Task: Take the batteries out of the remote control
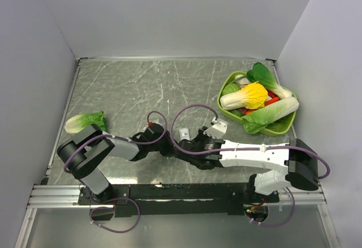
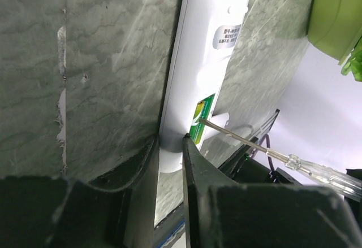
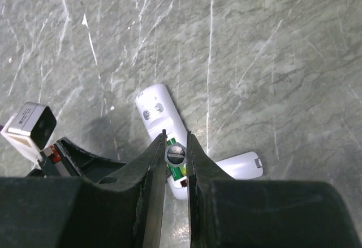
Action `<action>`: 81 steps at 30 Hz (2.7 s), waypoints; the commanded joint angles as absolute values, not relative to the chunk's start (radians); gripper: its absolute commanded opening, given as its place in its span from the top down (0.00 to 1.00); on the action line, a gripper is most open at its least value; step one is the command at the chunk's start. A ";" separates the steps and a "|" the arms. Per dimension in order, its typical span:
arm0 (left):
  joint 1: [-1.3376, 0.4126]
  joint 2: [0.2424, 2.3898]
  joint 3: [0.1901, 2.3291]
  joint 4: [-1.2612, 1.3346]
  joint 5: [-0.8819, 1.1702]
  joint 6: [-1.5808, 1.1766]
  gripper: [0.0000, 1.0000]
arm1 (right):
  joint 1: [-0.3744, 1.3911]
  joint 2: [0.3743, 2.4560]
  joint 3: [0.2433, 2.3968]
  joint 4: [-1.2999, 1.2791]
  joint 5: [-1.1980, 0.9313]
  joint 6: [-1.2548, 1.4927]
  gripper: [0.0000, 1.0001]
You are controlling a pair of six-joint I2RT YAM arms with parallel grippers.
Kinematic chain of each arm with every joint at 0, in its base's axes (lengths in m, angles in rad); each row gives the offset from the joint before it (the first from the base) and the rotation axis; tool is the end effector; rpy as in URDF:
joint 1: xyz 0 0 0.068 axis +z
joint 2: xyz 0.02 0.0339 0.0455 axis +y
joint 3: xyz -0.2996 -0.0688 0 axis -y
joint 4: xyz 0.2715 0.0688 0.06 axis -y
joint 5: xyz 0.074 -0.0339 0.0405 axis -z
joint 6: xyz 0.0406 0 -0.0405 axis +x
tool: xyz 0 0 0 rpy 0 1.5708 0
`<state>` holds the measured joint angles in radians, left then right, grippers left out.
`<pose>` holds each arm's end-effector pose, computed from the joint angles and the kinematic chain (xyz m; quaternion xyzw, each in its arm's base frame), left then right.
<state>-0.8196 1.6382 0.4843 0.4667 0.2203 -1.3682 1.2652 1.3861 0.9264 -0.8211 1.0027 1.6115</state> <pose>0.1934 -0.2201 0.1164 -0.1981 0.8776 -0.4232 0.1068 0.1116 0.2399 0.2495 0.2179 0.8428 0.0628 0.4881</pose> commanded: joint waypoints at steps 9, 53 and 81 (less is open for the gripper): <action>-0.907 1.747 0.469 0.442 0.279 -1.385 0.99 | 1.423 1.526 1.046 -0.988 0.913 1.522 1.00; -0.907 1.763 0.465 0.379 0.213 -1.376 0.99 | 1.051 1.335 0.658 -0.431 0.540 1.152 1.00; -0.907 1.743 0.525 0.276 0.190 -1.341 0.99 | 0.943 1.192 0.555 -0.292 0.464 1.034 1.00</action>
<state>-0.8444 1.6657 0.5194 0.4610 0.2340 -1.3891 0.9482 1.1767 0.6308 -0.2050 0.6861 1.0966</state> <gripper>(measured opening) 0.234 0.223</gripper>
